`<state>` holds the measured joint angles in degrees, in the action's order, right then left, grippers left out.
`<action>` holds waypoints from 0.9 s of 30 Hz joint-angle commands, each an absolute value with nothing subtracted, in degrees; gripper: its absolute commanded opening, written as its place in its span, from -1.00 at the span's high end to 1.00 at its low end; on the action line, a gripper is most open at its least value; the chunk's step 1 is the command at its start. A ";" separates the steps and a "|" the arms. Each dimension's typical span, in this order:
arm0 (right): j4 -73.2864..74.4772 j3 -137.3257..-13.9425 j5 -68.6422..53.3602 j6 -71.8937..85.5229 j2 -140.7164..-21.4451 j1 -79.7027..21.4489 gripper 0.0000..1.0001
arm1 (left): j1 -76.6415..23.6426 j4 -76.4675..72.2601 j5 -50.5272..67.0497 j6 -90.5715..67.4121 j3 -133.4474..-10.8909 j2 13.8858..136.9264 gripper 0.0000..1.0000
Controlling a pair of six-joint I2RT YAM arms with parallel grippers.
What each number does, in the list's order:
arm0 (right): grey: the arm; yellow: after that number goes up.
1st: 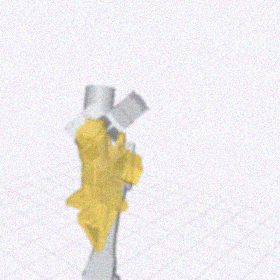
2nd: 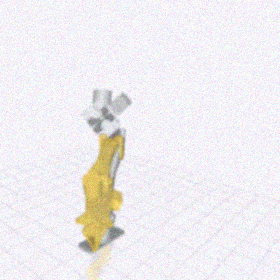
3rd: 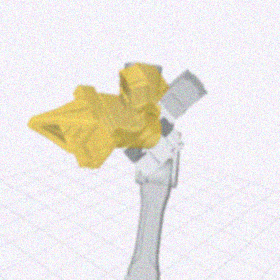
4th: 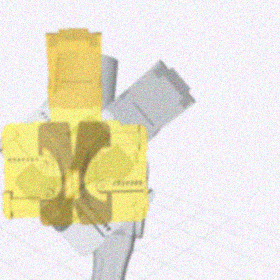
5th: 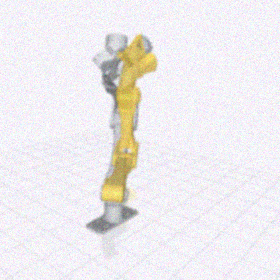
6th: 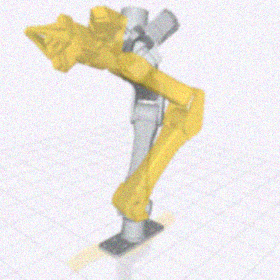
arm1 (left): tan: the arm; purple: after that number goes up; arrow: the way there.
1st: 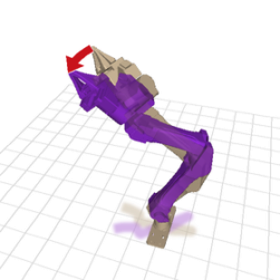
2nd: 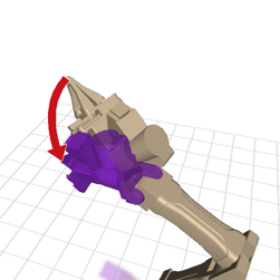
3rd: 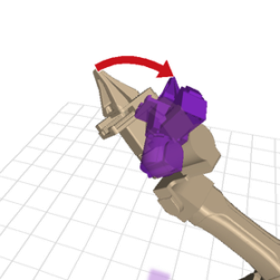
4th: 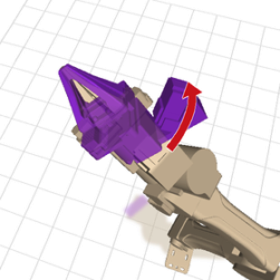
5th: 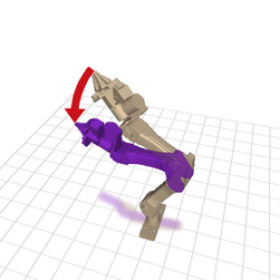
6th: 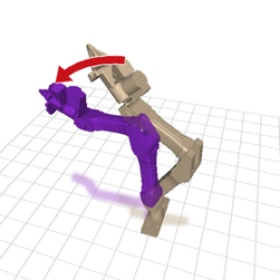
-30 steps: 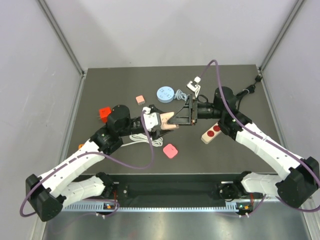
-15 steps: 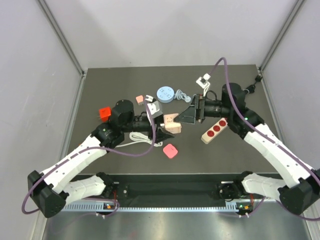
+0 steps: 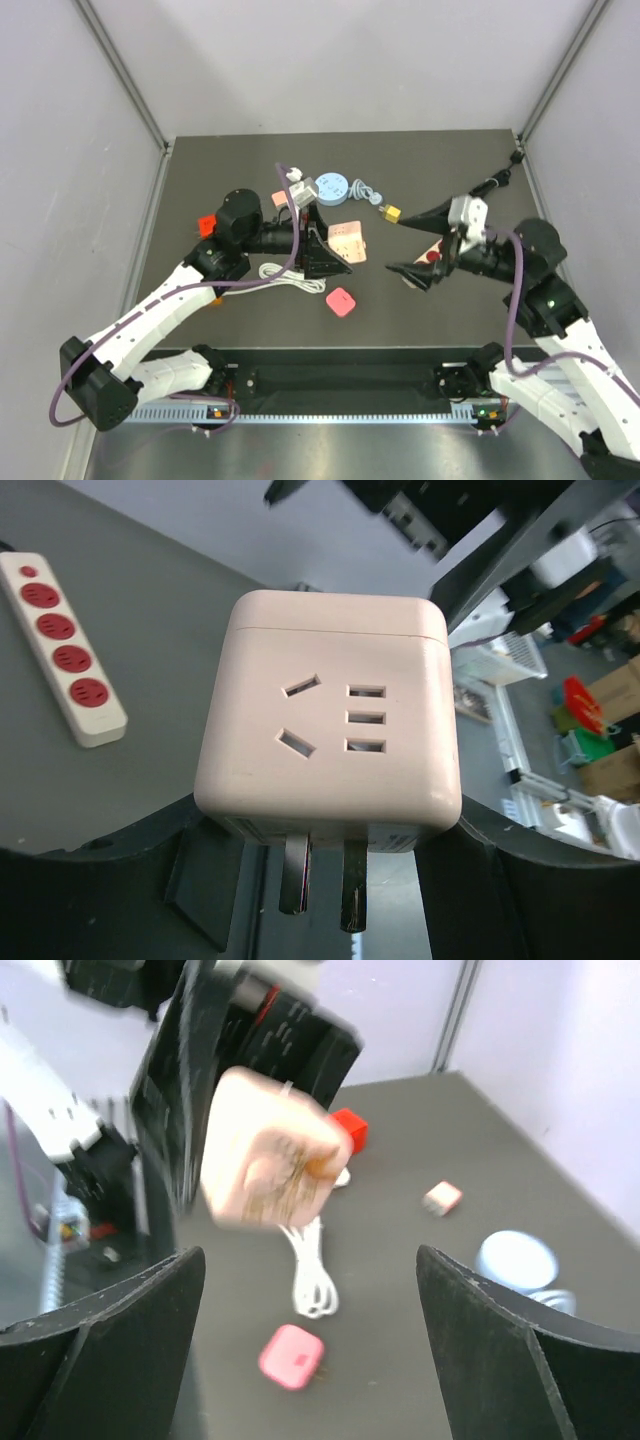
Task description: Insert the plug
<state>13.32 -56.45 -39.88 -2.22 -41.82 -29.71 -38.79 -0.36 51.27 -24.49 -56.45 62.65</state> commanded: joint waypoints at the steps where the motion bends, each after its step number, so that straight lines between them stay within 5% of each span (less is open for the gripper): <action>1: 0.81 -49.49 -45.95 -17.83 -36.75 -29.44 -0.71 | -38.41 -13.62 57.21 -38.13 -57.39 62.14 1.00; 9: -4.55 -48.25 -58.88 -31.73 -38.76 -30.32 -0.72 | -38.41 -19.18 62.75 -52.39 -59.94 63.72 1.00; 27: -0.26 -55.98 -57.57 -37.62 -49.04 -38.32 -0.76 | -38.41 -19.07 66.36 -52.73 -57.13 64.95 1.00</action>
<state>0.49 -52.93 -56.80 -34.44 -48.18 -36.73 -38.54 -13.93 65.01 -52.38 -57.21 64.95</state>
